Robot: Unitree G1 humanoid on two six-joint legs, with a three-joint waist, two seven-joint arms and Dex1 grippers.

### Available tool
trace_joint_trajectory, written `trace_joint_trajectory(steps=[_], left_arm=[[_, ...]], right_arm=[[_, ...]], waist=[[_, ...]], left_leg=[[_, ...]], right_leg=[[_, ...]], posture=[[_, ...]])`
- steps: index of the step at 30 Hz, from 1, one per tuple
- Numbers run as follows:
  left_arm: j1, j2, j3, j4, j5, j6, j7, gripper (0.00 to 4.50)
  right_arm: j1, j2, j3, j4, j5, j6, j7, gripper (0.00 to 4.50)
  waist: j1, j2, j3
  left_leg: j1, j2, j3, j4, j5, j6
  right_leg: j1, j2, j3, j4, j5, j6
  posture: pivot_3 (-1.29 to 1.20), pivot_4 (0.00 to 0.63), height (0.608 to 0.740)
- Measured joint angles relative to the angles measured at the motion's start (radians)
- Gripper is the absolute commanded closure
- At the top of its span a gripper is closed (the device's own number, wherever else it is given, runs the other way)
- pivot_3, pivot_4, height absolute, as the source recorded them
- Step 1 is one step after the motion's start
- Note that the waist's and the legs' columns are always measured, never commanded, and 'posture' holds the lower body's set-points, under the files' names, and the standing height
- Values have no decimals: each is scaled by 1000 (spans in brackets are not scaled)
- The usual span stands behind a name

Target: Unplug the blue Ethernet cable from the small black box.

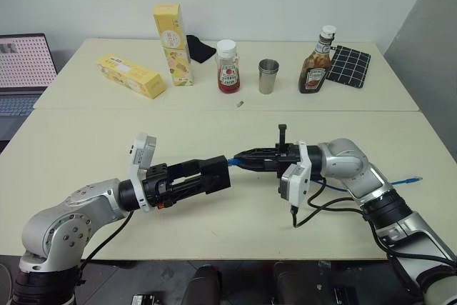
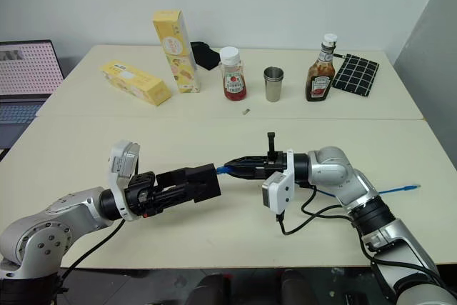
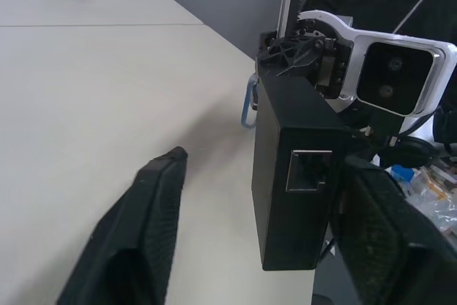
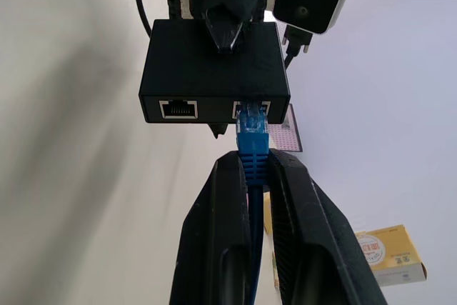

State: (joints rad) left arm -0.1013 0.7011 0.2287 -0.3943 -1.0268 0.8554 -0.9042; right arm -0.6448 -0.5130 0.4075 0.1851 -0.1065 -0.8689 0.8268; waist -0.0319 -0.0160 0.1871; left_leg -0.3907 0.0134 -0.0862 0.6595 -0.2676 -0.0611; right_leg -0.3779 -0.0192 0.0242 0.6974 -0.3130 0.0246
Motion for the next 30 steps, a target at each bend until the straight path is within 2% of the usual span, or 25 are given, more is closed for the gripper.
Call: trace_joint_trajectory(steps=[7, 9, 11, 17, 19, 21, 24, 26, 30], left_arm=[[-2, 1, -28, -9, 0, 0, -14, 3562], [-2, 4, -28, -12, 2, -1, -16, 3716], [-2, 6, -29, -12, 2, 0, -20, 3716], [-6, 21, -29, 5, 7, 10, -16, 3716], [-23, 27, -28, 16, 9, 10, -21, 3716], [-36, 41, -33, 31, 32, 3, -35, 3716], [-53, 47, -61, 70, 97, -47, -78, 3717], [-77, 40, -93, 102, 160, -121, -125, 3717], [-137, 34, -150, 178, 250, -240, -218, 3717]], right_arm=[[-2, 12, 0, 10, -28, -28, -8, 4387], [-2, 11, 0, 11, -33, -34, -13, 4387], [-2, 10, -1, 16, -48, -55, -27, 3673], [-1, -4, -2, 16, -76, -107, -60, 2312], [2, -44, -2, 13, -61, -94, -44, 1798], [37, -107, -1, -36, 31, 2, 12, 1641], [97, -171, -1, -175, 216, 271, 98, 1641], [115, -198, -7, -315, 385, 561, 111, 1641], [99, -186, -45, -451, 665, 1026, 76, 1641]], waist=[[0, 0, 0], [0, 0, 0], [0, 0, 0], [0, 0, 0], [4, 0, 0], [6, 0, 0], [4, 0, 0], [1, 0, 0], [1, 0, 0]], left_leg=[[0, 0, 0, 0, 0, 0], [0, 0, 0, 0, 0, 0], [0, 0, 0, 0, 0, 0], [0, 0, 0, 0, 0, 0], [0, -1, -1, 0, 0, 0], [0, -1, -1, 0, 0, 0], [0, 0, -2, 0, 0, 0], [0, 0, -2, 0, 0, 0], [0, -1, -4, 0, 0, 0]], right_leg=[[0, 0, 0, 0, 0, 0], [0, 0, 0, 0, 0, 0], [0, 0, 0, 0, 0, 0], [0, 0, 0, 0, 0, 0], [1, 0, -1, 0, 0, 0], [1, -1, -1, -1, 0, 0], [1, -1, -1, -1, 0, 0], [1, -1, -1, 0, 0, 0], [2, -1, -3, 0, 0, -1]], posture=[[0, 150, 740], [0, 150, 740], [0, 150, 740], [0, 150, 740], [0, 150, 740], [0, 150, 740], [0, 150, 740], [0, 150, 740], [0, 150, 740]])
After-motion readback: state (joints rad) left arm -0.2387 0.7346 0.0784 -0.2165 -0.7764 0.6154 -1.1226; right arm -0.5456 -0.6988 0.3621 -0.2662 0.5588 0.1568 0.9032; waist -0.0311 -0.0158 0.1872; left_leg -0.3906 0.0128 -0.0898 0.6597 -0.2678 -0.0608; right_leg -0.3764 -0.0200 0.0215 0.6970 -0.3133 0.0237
